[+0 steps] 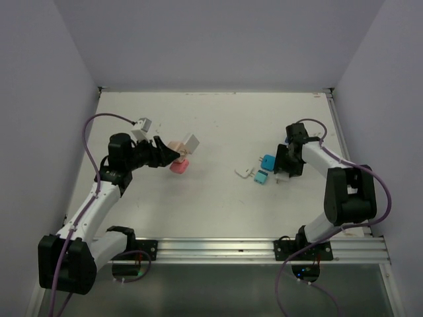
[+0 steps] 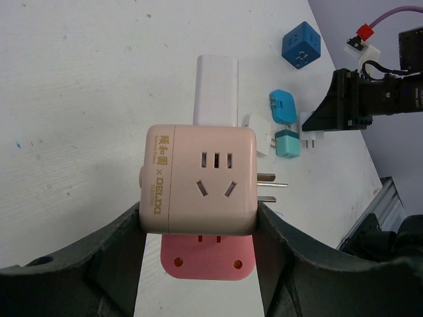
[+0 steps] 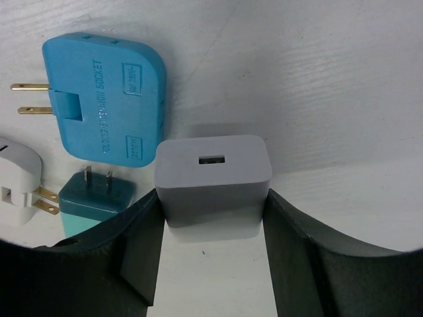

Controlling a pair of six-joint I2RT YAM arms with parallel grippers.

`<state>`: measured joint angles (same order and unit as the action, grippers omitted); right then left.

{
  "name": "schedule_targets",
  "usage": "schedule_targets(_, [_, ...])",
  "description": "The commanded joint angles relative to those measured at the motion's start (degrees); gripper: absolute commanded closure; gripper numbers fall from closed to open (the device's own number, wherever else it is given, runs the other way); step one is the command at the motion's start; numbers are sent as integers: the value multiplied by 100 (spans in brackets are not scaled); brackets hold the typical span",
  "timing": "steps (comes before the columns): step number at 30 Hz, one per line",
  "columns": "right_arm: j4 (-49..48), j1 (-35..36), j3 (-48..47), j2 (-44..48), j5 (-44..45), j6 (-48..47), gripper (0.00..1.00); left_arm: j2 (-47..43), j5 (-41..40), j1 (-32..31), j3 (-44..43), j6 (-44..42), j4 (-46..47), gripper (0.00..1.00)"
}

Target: Pull the plug off the socket

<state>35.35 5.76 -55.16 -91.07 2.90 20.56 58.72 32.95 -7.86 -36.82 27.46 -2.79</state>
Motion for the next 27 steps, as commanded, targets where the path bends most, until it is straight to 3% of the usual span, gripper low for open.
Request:
schedule_targets(1, [-204, 118, -4, -60, -211, 176, 46, -150, 352, 74, -62, 75, 745, 100])
schedule_targets(2, [-196, 145, -13, -34, -193, 185, 35, -141, 361, 83, -62, 75, 736, 100])
schedule_targets(5, [-117, 154, -48, 141, -175, 230, 22, -133, 414, 109, -45, 101, 753, 100])
schedule_targets(12, [-203, 443, -119, 1344, -70, 422, 14, -141, 353, 109, -1, 198, 850, 100])
schedule_targets(15, [-783, 1031, 145, 2170, 36, 677, 13, -168, 309, 109, -45, 329, 762, 100])
schedule_targets(21, [-2812, 3137, 918, 3032, 52, 1801, 14, -440, -16, 109, -80, 698, 613, 100])
schedule_targets(27, [-4096, 4817, 972, 2771, 949, 2180, 15, -809, -218, 109, 130, 1120, 551, 100])
